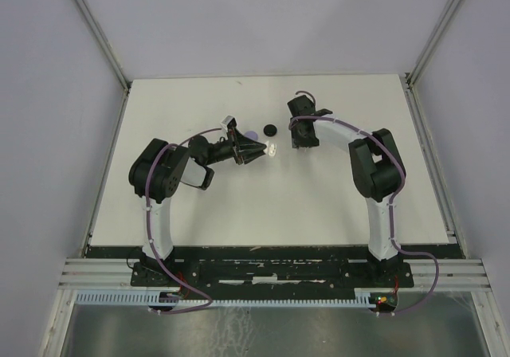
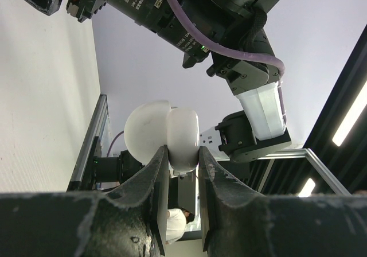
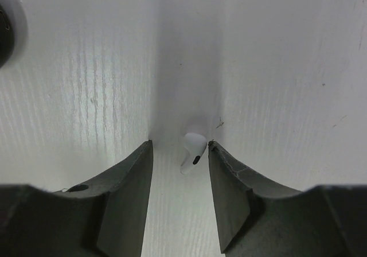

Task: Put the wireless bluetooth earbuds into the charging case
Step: Pick up the earbud from the center of the board, then place the earbud in the charging case, then close the charging case.

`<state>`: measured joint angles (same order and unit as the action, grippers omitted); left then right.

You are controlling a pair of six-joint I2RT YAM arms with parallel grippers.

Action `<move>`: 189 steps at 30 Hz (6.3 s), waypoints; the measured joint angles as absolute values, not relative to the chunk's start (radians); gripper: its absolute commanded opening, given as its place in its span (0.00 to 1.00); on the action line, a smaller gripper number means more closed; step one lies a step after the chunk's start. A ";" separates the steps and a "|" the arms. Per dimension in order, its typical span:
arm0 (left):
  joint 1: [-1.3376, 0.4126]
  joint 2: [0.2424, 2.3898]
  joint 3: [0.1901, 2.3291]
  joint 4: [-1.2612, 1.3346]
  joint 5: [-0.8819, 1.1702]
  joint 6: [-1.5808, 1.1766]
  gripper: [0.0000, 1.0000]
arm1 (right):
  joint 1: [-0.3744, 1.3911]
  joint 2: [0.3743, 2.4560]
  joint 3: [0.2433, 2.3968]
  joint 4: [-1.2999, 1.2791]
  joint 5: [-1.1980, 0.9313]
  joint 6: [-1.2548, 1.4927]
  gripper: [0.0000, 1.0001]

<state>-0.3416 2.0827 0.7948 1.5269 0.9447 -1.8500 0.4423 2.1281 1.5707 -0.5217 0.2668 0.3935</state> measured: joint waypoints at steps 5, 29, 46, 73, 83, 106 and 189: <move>-0.342 2.083 0.795 1.527 0.945 -1.850 0.03 | 0.435 2.128 1.571 -0.533 0.266 0.399 0.49; -0.342 2.083 0.795 1.527 0.945 -1.850 0.03 | 0.403 2.154 1.606 -0.541 0.209 0.419 0.37; -0.337 2.083 0.795 1.527 0.945 -1.850 0.03 | 0.392 2.154 1.606 -0.540 0.204 0.422 0.18; -0.341 2.169 0.876 1.527 0.909 -1.885 0.03 | 0.389 1.444 0.870 0.319 -0.126 0.324 0.12; -0.376 2.215 0.928 1.528 0.887 -1.931 0.03 | 0.442 1.393 0.791 0.512 -0.271 0.279 0.11; -0.407 2.215 0.938 1.528 0.839 -1.996 0.03 | 0.517 1.401 0.760 0.591 -0.294 0.141 0.07; -0.430 2.197 0.952 1.530 0.594 -2.063 0.03 | 0.633 1.427 0.819 0.184 0.311 0.106 0.99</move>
<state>-0.4305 2.1971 0.9524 1.5303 0.5938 -2.0632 0.6331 1.4273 0.8192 0.1837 0.3115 0.1062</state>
